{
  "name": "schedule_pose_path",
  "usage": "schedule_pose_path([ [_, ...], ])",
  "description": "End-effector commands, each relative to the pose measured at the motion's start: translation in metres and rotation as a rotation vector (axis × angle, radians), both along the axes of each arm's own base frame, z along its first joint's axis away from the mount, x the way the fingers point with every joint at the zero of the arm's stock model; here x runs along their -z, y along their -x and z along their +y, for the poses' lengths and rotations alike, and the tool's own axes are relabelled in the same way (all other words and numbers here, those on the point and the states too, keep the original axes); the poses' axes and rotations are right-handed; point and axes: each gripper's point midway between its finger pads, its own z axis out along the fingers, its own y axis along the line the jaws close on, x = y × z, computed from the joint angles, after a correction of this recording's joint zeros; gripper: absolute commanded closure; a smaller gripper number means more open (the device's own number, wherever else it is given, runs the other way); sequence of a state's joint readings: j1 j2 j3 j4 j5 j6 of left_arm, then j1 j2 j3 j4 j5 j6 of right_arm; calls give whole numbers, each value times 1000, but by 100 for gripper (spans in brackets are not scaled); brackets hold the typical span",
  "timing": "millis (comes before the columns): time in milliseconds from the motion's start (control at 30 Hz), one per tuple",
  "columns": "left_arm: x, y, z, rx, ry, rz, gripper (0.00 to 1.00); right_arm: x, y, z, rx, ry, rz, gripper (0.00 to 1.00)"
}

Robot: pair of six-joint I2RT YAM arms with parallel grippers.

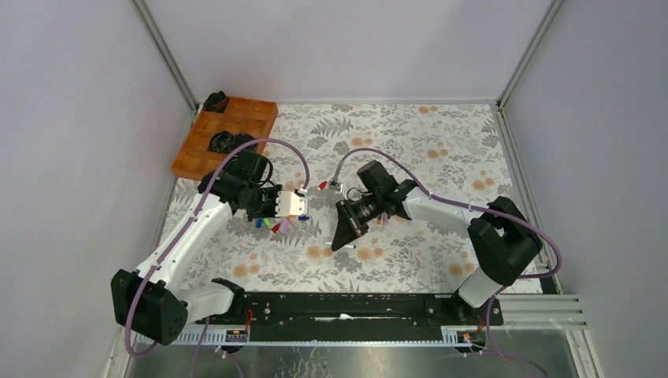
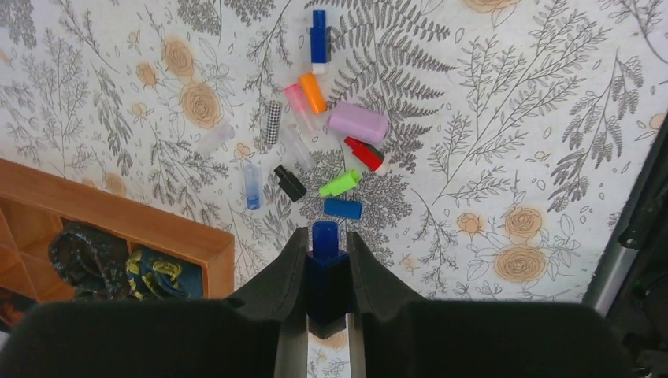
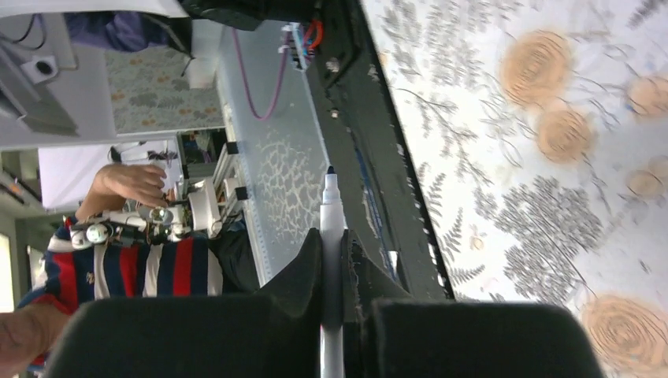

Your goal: Open the pen caps

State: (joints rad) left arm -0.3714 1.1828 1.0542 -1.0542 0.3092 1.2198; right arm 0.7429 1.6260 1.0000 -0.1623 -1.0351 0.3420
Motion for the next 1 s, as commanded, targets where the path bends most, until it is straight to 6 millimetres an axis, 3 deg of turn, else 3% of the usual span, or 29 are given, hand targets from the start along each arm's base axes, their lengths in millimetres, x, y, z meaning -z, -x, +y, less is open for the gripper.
schedule_pose_path([
  [0,8,-15,6,-9,-17,-56,100,9,-21,-14,108,79,-67,100],
  [167,37,-48,-5,-186,43,-39,100,43,-99,-42,420,402,-258,100],
  [267,59,-70,-8,-279,48,-11,100,49,-140,-60,589,545,-377,100],
  [433,86,-96,-6,-382,48,7,100,60,-189,-78,791,671,-496,100],
  [567,108,-98,6,-445,29,45,96,84,-206,-82,844,747,-517,100],
  [700,117,-92,12,-469,27,84,89,105,-220,-86,876,810,-540,100],
  [833,120,-80,10,-451,38,117,67,119,-225,-93,887,860,-559,100],
  [967,115,-73,2,-431,70,163,60,127,-223,-102,884,919,-562,96],
])
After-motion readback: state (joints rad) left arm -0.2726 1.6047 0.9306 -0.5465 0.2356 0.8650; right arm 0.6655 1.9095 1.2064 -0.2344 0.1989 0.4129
